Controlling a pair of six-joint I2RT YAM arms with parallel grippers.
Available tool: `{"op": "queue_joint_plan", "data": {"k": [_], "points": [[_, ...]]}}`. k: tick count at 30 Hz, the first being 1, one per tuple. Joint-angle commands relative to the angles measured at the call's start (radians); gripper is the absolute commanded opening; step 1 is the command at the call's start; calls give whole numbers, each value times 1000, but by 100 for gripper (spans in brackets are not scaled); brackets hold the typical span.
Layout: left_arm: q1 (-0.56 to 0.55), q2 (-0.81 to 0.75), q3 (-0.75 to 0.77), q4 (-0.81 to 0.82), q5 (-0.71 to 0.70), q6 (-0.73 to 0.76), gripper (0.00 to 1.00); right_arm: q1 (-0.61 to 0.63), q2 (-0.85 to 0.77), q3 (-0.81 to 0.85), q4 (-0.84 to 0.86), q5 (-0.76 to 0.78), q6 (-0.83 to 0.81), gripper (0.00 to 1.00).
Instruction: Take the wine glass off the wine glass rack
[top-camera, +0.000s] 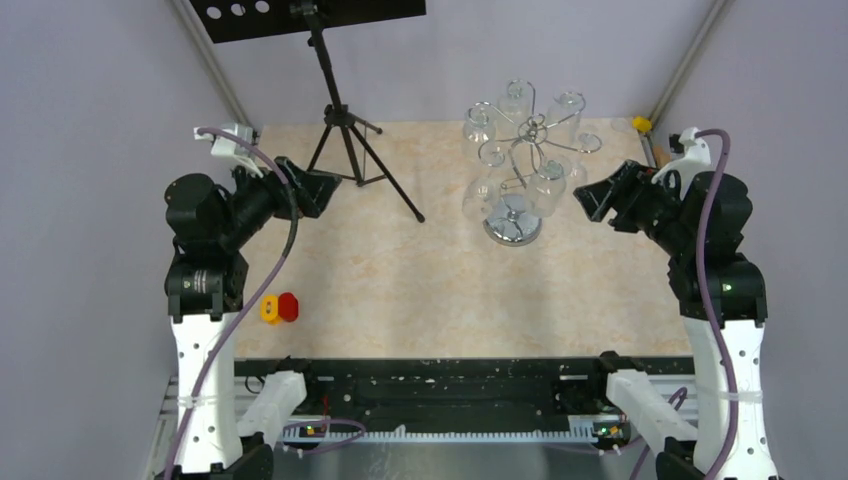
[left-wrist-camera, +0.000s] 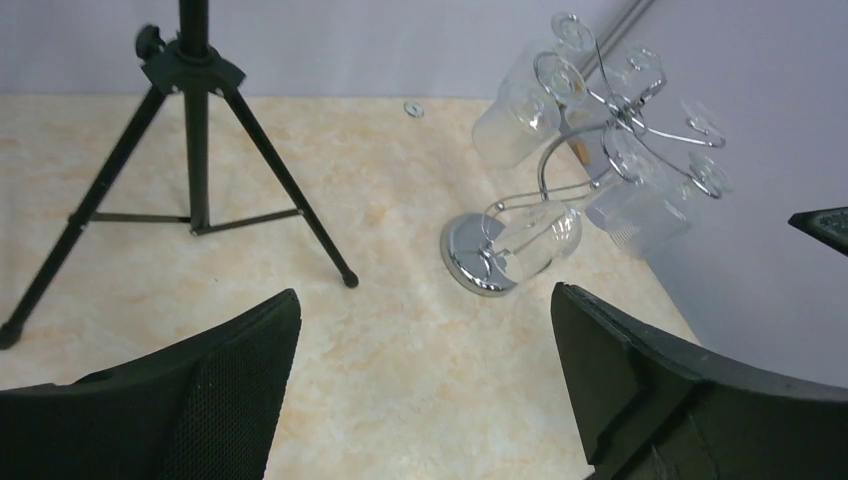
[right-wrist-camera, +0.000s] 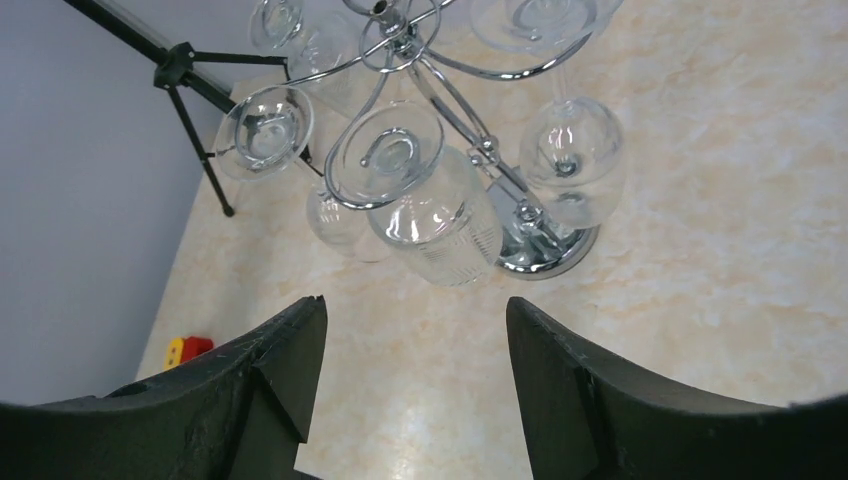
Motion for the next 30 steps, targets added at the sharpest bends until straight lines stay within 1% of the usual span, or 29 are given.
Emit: {"op": "queue_joint_plan", "data": {"k": [1,6,8,11,15,18,20,22,30], "points": [[4,-61,-72,100,76,-33,99,-6,-57,-23,98,-82,116,68],[5,-107,-136,143,136,-30,99,-6,-119,-48,168,-119,233,68],[5,-114,-150,150,152,-45,99,-6,-140,-68,202,-112,285,69],[4,-127,-165,149,144,-54,99,-5,-175,-118,241,-62,375,74],[-5,-138,-175,141,122,-48,99,-6,-222,-211,290,32,511,74],[-15,-143,-168,120,97,-26,99,-6,-241,-270,342,67,610,69],[-19,-142,-165,109,72,-15,99,-5,-242,-302,374,71,666,65],[-25,-140,-166,106,58,-9,99,-6,-236,-325,402,67,711,63],[-30,-125,-176,100,19,-19,99,-6,-178,-405,524,47,829,61]]}}
